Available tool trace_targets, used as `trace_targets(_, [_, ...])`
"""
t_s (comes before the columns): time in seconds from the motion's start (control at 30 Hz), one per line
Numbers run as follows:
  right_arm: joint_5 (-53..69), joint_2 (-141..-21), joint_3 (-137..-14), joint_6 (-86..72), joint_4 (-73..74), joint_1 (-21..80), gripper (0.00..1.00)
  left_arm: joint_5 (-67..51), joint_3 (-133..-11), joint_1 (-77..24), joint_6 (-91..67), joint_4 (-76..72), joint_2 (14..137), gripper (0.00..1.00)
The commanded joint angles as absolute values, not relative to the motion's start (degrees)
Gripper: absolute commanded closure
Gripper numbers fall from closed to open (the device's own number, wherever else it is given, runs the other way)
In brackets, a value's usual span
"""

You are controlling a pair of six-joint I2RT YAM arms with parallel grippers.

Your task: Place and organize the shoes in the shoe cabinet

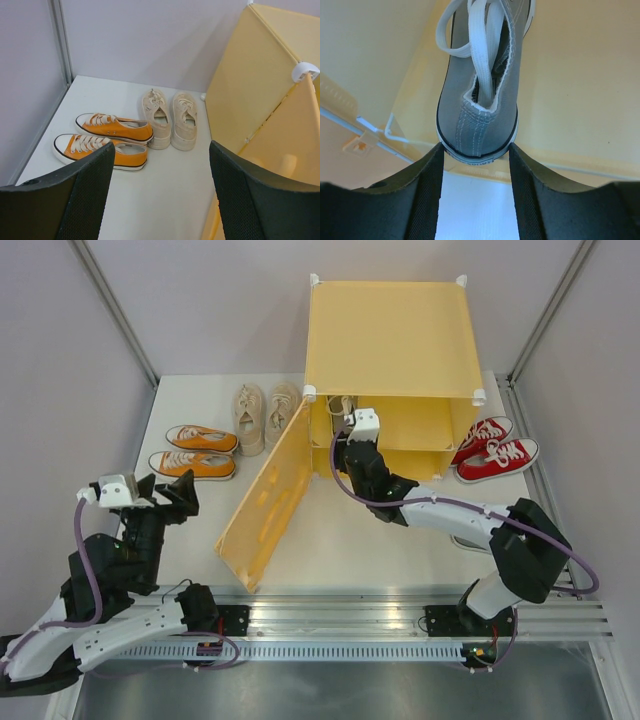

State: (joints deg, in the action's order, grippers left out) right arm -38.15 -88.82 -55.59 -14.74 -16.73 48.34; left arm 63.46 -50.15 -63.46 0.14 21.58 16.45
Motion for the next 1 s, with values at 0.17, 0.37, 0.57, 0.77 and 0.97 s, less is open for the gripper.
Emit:
trace_targets(0.17, [-37.5,-91.9,-61.3,-12.7,-20.4,46.4,0.67,64.3,-48.1,-63.5,2.5,18.7,18.8,0.21])
trace_targets(0.37, [-36.4,-94.7,-63.3,-12.5,-21.7,45.2,0.68,63.1,-47.5,-63.4,2.0,18.6,18.9,0.21])
trace_targets(0.57, [-33.7,-96.8,-64.8,-11.6,-23.6,43.8,0.68,62.8,-47.4,-63.1,1.8,18.6,18.9,0.21])
trace_targets(0.77, [-32.2,-98.3,-65.7,-10.7,-24.6,43.1,0.67,62.1,-47.3,-62.8,1.6,18.6,18.9,0.21])
trace_targets(0.97, [-30.9,-99.7,-66.5,-10.9,-24.8,42.8,0.62,61.7,-47.3,-62.7,1.3,18.7,19.2,0.20])
